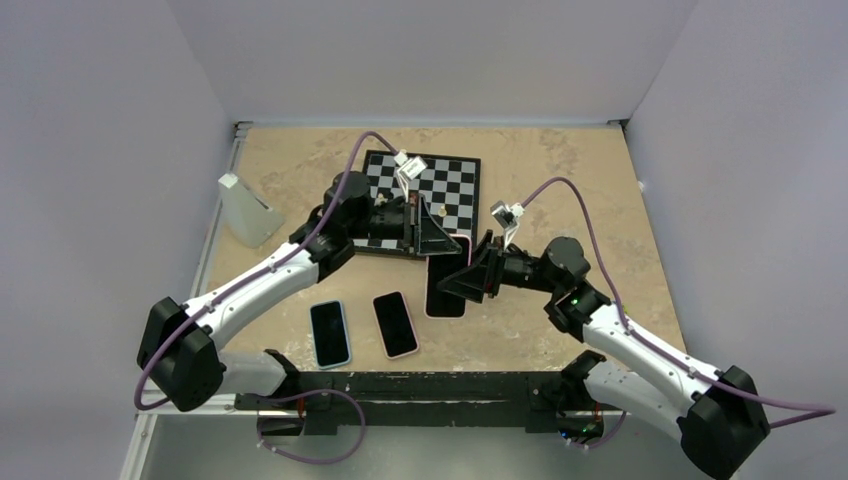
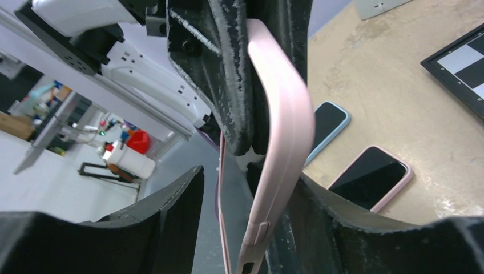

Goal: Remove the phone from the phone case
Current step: Pick up the phone at the center of the board.

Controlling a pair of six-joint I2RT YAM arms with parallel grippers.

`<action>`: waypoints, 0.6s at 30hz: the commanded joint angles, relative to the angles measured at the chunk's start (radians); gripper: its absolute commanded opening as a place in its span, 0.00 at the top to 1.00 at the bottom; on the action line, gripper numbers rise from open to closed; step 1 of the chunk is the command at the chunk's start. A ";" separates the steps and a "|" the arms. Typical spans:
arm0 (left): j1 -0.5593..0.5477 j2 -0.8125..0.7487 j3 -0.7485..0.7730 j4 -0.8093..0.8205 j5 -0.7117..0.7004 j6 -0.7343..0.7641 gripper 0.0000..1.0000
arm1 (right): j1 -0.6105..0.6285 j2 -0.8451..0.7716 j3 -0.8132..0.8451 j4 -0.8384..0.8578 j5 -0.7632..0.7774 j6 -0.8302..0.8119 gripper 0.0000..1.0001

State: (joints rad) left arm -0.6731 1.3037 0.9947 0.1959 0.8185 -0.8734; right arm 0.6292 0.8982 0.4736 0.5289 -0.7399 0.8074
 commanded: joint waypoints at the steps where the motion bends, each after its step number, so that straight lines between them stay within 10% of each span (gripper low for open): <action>1: 0.043 -0.039 0.119 -0.047 -0.046 -0.035 1.00 | 0.000 0.008 0.072 -0.098 0.000 -0.104 0.41; 7: 0.104 -0.012 0.282 -0.275 -0.011 0.065 1.00 | 0.000 -0.030 0.030 -0.070 -0.030 -0.086 0.38; 18: 0.125 -0.030 0.232 -0.171 0.065 0.001 1.00 | -0.001 0.001 0.049 0.153 -0.056 0.035 0.38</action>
State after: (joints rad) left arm -0.5503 1.3060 1.2407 -0.0540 0.8368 -0.8288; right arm 0.6289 0.8948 0.4980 0.5564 -0.7818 0.7979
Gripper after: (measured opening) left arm 0.211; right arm 0.604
